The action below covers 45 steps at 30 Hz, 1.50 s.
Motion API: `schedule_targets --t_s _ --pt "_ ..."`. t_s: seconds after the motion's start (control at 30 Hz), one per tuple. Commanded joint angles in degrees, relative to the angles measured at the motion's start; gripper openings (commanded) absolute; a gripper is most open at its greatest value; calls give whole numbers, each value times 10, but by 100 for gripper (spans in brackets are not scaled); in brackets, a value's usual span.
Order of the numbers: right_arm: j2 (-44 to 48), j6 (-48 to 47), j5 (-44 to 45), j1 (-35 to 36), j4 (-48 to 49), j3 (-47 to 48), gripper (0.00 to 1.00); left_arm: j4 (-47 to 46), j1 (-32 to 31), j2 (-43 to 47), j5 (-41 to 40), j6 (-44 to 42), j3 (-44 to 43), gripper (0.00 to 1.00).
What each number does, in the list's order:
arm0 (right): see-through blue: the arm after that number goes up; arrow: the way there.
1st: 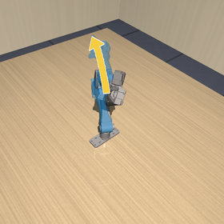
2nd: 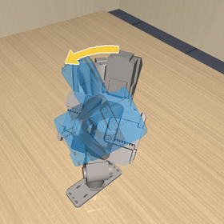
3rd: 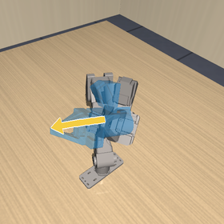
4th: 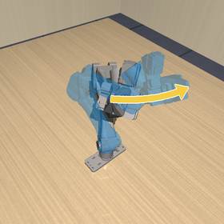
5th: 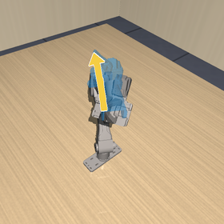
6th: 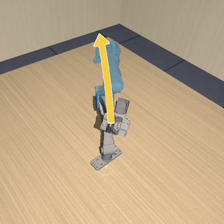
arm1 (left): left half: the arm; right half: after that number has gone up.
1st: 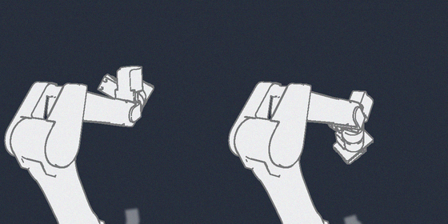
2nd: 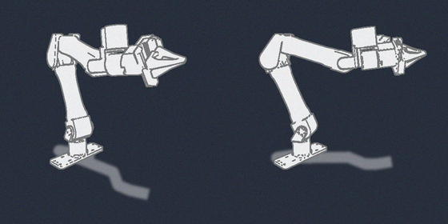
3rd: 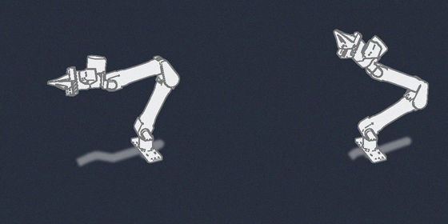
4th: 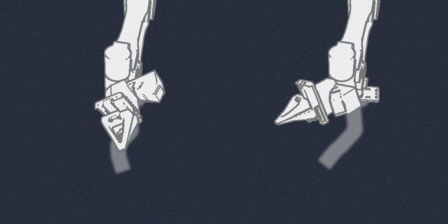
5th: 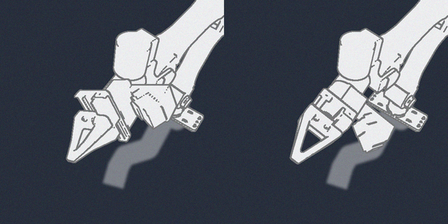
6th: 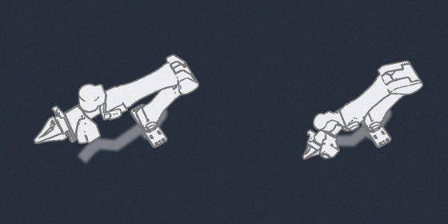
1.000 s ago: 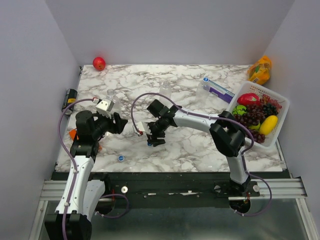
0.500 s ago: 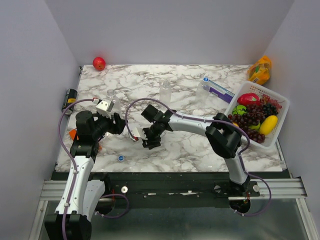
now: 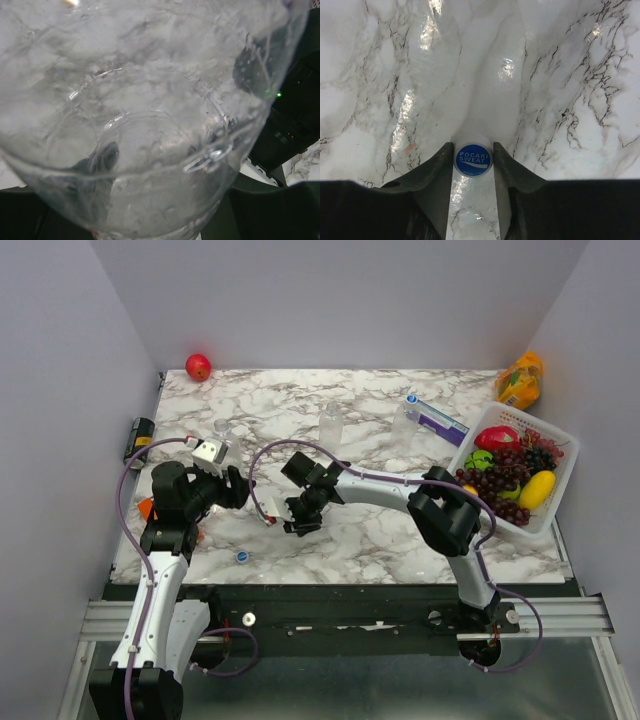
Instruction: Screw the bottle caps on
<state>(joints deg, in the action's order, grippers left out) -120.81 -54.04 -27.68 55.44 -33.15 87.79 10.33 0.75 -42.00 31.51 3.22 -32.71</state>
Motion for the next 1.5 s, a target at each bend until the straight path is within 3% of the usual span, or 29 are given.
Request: schedule_targets --t_s 0.0,0.2,0.3,0.47,0.63,0.9,1.17,1.47 --pt "-4 -8 33 3 -2 -2 33 -17 2 -4 14 2 12 0" --pt "128 8 28 -20 -37 -55 25 -71 -2 -39 89 -21 40 0" --pt "218 26 -30 -66 -109 -53 24 -101 -52 -77 112 -50 52 0" --pt "312 43 -121 -157 -218 12 24 -187 -197 -133 115 -115 82 0" --pt "377 -25 -160 -166 -311 70 26 -274 -298 -165 104 -168 91 0" --pt "333 -51 -207 -149 -402 188 28 -305 -363 -227 124 -243 73 0" --pt "313 -106 -175 -96 -435 191 30 -327 -370 -247 130 -247 57 0" --pt "294 -94 -142 -94 -399 186 30 -319 -376 -236 133 -255 60 0"
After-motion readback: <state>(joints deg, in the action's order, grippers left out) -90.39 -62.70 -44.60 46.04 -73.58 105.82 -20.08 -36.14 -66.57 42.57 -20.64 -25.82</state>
